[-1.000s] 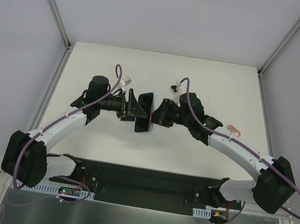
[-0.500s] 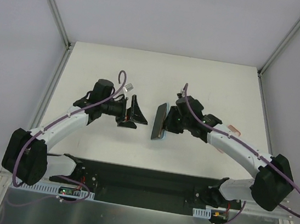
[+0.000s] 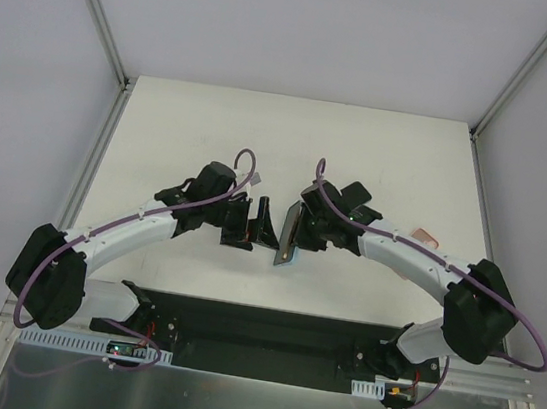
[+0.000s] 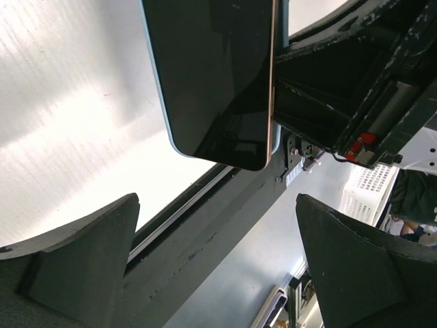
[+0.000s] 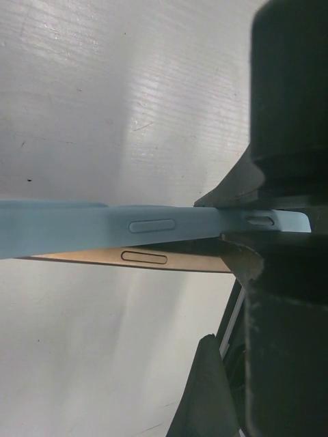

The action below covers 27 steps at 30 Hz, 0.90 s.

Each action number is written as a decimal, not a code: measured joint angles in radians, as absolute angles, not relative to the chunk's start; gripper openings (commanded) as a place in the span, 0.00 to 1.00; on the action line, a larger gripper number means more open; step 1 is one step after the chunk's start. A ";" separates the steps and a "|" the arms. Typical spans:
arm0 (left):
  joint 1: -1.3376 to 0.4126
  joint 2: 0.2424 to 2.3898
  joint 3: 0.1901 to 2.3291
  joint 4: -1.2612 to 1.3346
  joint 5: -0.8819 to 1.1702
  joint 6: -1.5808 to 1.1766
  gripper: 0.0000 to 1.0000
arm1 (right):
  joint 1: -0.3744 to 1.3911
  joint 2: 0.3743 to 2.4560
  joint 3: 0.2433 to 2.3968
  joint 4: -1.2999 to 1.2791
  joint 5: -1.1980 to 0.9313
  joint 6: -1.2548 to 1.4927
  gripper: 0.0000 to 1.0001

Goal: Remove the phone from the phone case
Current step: Remove the phone case from the phone.

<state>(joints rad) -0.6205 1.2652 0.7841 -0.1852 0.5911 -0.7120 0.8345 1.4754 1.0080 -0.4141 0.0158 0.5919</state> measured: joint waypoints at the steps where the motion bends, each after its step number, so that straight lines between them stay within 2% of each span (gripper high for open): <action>1: -0.620 1.265 0.784 -0.186 0.584 -0.712 0.95 | 0.835 1.475 1.008 -0.414 0.016 0.590 0.01; 11: -0.628 1.265 0.784 -0.189 0.529 -0.702 0.92 | 0.835 1.467 0.998 -0.406 0.015 0.577 0.01; 21: -0.770 1.290 0.789 -0.168 0.409 -0.652 0.90 | 0.835 1.525 1.023 -0.482 0.022 0.626 0.01; 27: -0.803 1.336 0.791 -0.108 0.380 -0.634 0.82 | 0.837 1.546 1.067 -0.542 0.020 0.664 0.01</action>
